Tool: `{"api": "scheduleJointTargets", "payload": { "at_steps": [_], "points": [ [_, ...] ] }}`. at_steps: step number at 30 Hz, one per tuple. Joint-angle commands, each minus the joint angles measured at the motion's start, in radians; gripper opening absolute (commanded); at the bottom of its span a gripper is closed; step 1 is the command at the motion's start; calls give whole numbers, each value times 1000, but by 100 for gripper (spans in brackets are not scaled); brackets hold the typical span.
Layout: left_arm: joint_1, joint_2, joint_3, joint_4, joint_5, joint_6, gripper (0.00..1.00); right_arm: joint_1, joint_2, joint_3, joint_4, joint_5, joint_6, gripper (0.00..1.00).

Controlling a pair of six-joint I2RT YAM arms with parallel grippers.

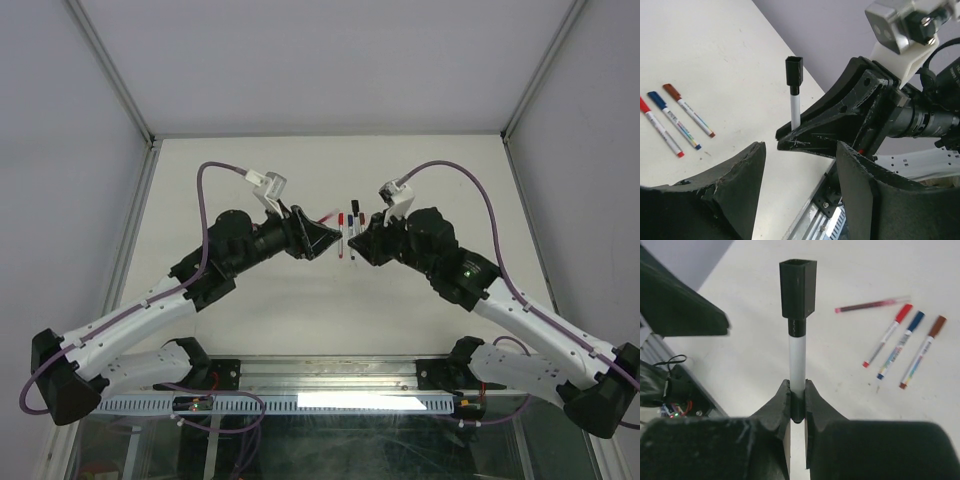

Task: Insert the pens into the pen caps
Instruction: Insert the pen cap onto the pen, then place the pen at the center of the board.

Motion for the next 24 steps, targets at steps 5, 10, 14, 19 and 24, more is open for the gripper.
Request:
{"api": "scheduleJointTargets", "payload": {
  "at_steps": [5,10,14,19,24],
  "points": [
    [175,-55,22,-184,-15,32,60,-29,10,0,-152,258,94,1],
    [249,-22,45,-277,-6,88,63,-110,117,60,-265,227,68,1],
    [262,25,85,-363,-38,142,65,-203,272,123,-324,130,22,1],
    [264,14,81,-412,-66,172,68,-311,431,161,-294,68,-24,3],
    [264,-31,53,-423,-66,174,70,-349,617,248,-285,59,-82,5]
  ]
}}
